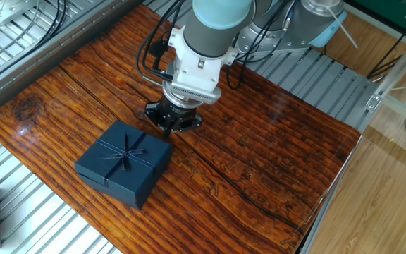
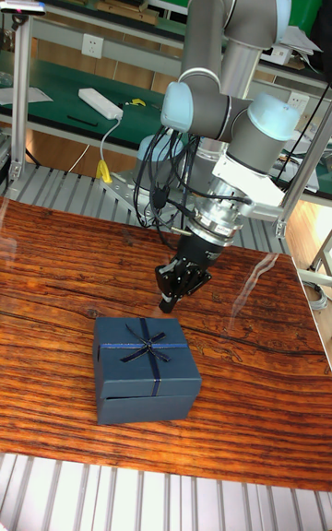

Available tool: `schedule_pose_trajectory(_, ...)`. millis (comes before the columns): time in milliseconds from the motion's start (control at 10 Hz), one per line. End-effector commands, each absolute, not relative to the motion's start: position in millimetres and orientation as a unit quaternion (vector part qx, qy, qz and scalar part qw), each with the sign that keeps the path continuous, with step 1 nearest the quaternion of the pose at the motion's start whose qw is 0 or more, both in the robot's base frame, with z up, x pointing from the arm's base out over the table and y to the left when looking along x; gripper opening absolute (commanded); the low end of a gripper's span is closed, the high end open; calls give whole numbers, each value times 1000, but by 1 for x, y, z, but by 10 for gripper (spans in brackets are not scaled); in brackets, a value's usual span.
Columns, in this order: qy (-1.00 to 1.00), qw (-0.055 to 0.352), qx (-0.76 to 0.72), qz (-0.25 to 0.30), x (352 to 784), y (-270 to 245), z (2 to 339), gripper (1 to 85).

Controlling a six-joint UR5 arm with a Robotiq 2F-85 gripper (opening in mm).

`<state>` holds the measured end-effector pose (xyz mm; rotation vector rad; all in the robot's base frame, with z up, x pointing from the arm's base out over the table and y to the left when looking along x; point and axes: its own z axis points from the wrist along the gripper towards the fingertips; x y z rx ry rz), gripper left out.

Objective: Slide the outer casing onto the gift box

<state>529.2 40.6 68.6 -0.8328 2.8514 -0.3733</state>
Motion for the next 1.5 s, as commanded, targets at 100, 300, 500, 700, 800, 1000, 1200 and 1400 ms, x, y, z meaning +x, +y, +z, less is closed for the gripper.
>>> schedule_pose_trajectory(100, 949, 87, -277, -119, 535, 41, 63, 20)
schedule_pose_trajectory(300, 948, 91, -280, -121, 540, 41, 64, 13)
schedule_pose_trajectory(500, 947, 91, -283, -126, 545, 41, 67, 10)
schedule_pose_trajectory(700, 946, 91, -283, -127, 547, 41, 68, 10)
schedule_pose_trajectory(800, 947, 91, -282, -127, 547, 41, 68, 10)
schedule_pose_trajectory(1000, 947, 91, -279, -127, 547, 41, 68, 10)
schedule_pose_trajectory(1200, 948, 91, -277, -130, 546, 39, 69, 10)
schedule_pose_trajectory(1400, 939, 95, -292, -153, 552, 32, 73, 10)
